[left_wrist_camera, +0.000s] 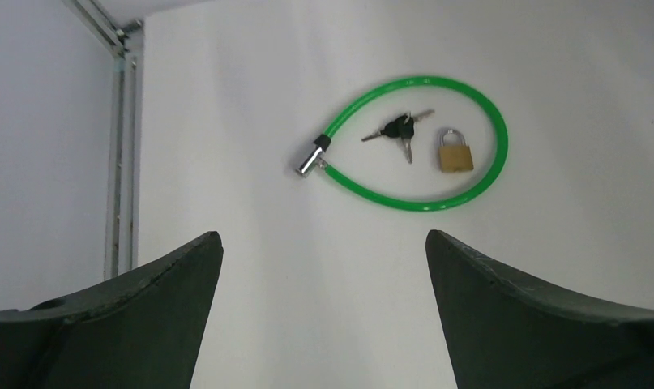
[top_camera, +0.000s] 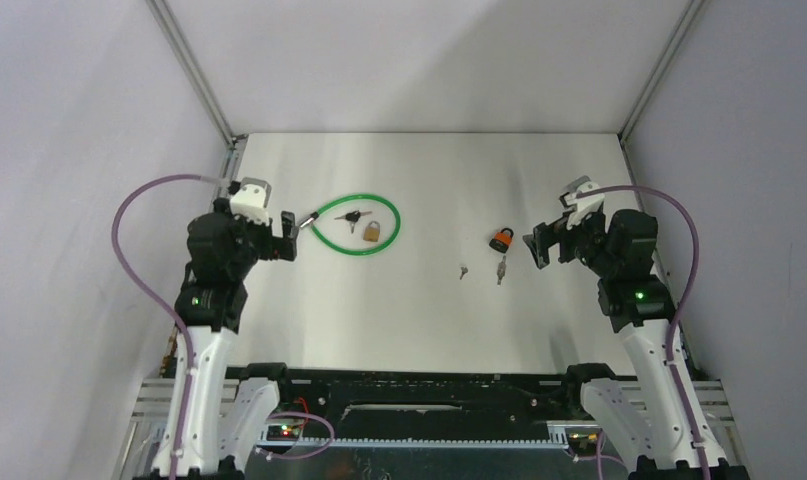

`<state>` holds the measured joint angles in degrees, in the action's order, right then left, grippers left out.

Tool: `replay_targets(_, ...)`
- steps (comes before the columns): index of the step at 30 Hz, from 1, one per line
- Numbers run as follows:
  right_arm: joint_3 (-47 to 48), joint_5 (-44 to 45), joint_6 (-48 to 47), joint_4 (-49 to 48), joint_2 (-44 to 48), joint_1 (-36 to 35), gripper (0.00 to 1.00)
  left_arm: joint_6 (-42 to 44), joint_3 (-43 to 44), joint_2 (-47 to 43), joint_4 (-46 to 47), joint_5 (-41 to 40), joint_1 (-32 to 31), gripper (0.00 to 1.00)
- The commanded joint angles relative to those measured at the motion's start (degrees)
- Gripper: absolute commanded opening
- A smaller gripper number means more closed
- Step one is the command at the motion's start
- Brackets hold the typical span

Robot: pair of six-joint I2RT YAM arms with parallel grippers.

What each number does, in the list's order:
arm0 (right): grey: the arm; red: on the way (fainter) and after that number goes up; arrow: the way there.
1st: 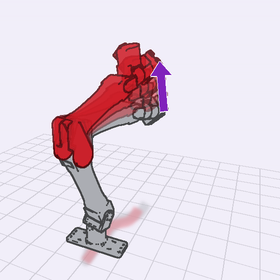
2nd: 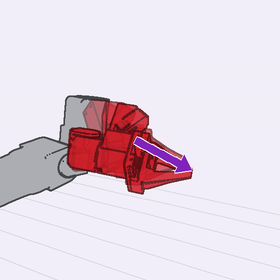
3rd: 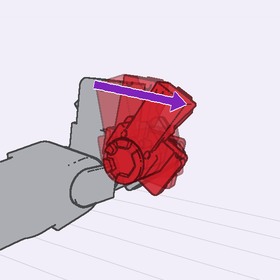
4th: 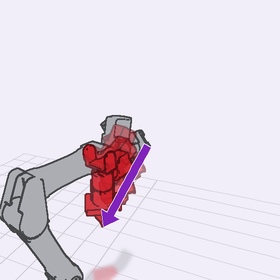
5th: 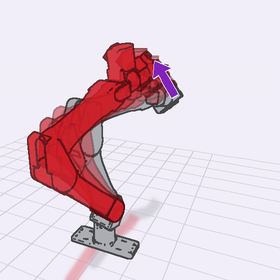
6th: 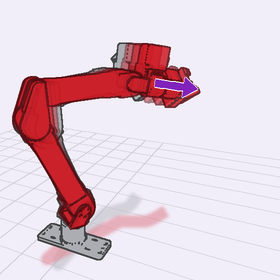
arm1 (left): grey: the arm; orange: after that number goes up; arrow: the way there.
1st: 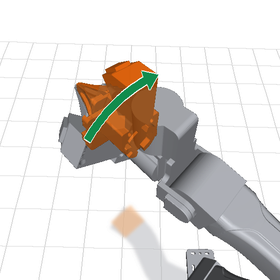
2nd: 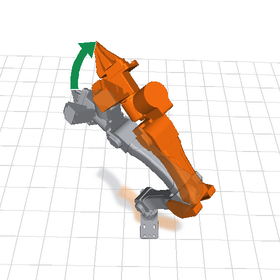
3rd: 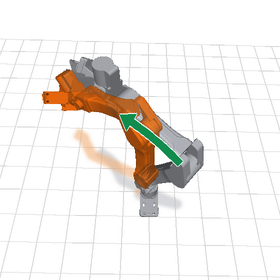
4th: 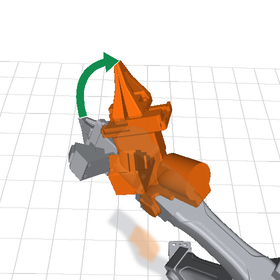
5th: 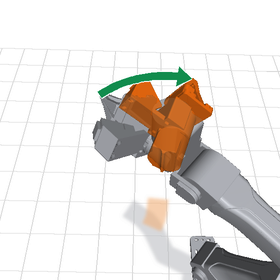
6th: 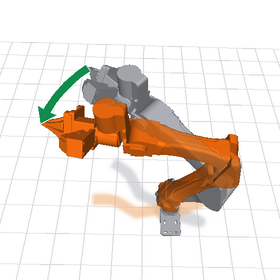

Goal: Unlock with the key

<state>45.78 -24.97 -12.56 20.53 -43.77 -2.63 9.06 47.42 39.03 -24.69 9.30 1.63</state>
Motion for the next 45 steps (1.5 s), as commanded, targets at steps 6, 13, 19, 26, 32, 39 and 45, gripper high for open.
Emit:
replay_targets(6,-0.43,3.77,-4.13,-2.32,-5.80,-4.15,1.00,7.86,9.91,16.39,-6.44,-0.46,-6.94,0.98)
replay_targets(13,0.71,1.72,-2.78,-1.14,-13.47,-5.43,1.00,9.96,13.84,32.17,-5.23,-3.35,-16.76,0.98)
replay_targets(19,1.25,7.28,-3.77,-1.12,-19.22,-9.81,1.00,8.16,14.89,38.90,-3.94,-4.02,-22.84,0.98)
replay_targets(26,4.62,13.84,-6.98,0.96,-26.80,-19.71,0.89,9.81,12.01,37.54,-5.02,-6.20,-26.15,0.98)
replay_targets(32,9.34,18.56,-8.18,4.83,-34.98,-22.56,0.79,12.07,8.39,31.72,-7.39,-9.06,-26.15,0.98)
replay_targets(39,10.68,22.27,-6.97,8.54,-41.29,-22.59,0.65,12.75,4.03,25.97,-7.37,-12.70,-26.15,0.98)
replay_targets(45,11.61,22.56,-5.33,8.80,-43.64,-22.29,0.62,12.24,2.32,26.78,-4.98,-12.95,-26.15,0.98)
